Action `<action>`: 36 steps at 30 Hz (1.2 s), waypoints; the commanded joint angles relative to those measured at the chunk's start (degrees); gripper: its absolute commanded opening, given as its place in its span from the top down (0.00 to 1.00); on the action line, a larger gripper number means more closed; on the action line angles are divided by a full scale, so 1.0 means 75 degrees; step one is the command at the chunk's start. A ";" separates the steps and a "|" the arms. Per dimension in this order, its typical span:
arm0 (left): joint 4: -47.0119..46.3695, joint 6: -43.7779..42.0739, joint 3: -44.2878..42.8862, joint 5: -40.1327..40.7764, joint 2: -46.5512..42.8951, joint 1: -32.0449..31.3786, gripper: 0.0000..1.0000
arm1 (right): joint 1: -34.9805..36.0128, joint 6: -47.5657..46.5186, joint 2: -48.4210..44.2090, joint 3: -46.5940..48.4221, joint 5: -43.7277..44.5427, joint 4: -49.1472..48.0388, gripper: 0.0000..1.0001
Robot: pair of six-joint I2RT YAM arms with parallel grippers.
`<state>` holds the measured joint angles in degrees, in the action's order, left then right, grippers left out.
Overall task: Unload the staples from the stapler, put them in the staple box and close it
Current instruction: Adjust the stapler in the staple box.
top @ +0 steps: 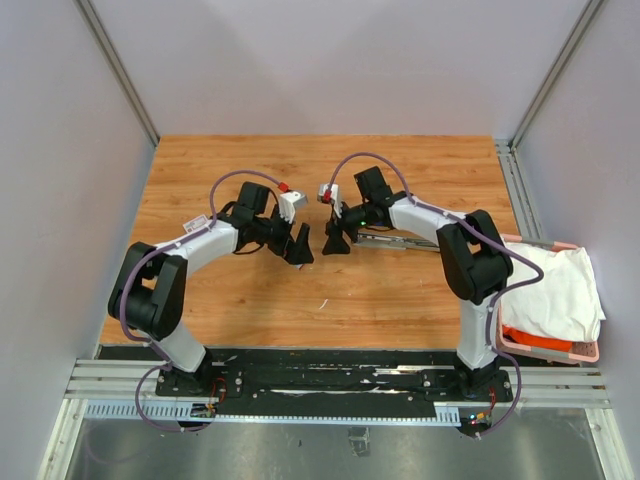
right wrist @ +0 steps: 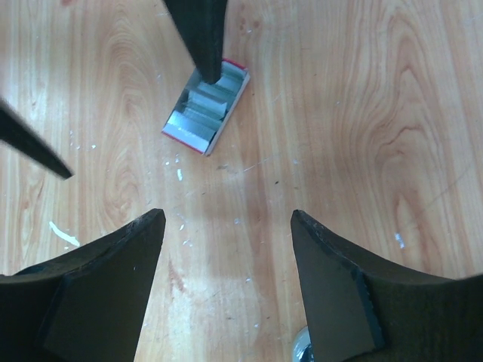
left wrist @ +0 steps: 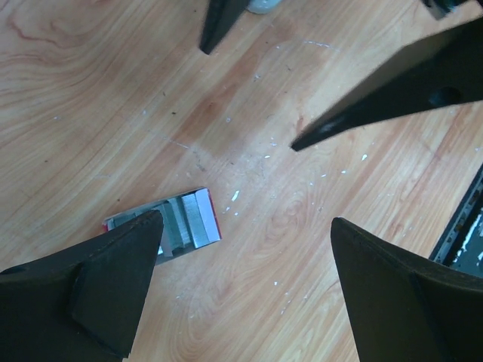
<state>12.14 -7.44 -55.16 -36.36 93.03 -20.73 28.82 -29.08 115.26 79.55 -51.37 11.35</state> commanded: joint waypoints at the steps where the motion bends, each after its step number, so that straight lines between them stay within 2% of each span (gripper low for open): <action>1: -0.0248 0.0066 0.0055 0.0706 -0.0119 -0.0048 0.02 | -0.0026 -0.0283 -0.0518 -0.0582 -0.0368 -0.0222 0.30; 6: -0.0027 -0.0003 -0.0023 0.0976 0.0071 -0.0039 0.02 | -0.0012 -0.0353 -0.0452 -0.0793 -0.0506 -0.0270 0.30; 17: 0.0236 -0.0155 -0.0030 0.0334 0.0412 -0.0201 0.02 | 0.0148 -0.0301 -0.0341 -0.0815 -0.0448 -0.0288 0.30; 32: 0.0338 -0.0155 -0.0051 0.0144 0.0613 -0.0245 0.02 | 0.0383 -0.0256 -0.0080 -0.0748 -0.0401 -0.0229 0.29; 36: 0.0268 -0.0067 -0.0007 -0.0048 0.0611 -0.0243 0.02 | 0.0409 0.0664 0.0272 -0.0729 -0.0731 -0.0720 0.29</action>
<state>14.26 -8.10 -55.16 -33.95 97.62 -22.26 30.85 -29.61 114.10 74.11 -53.93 8.91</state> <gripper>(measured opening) 0.981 0.705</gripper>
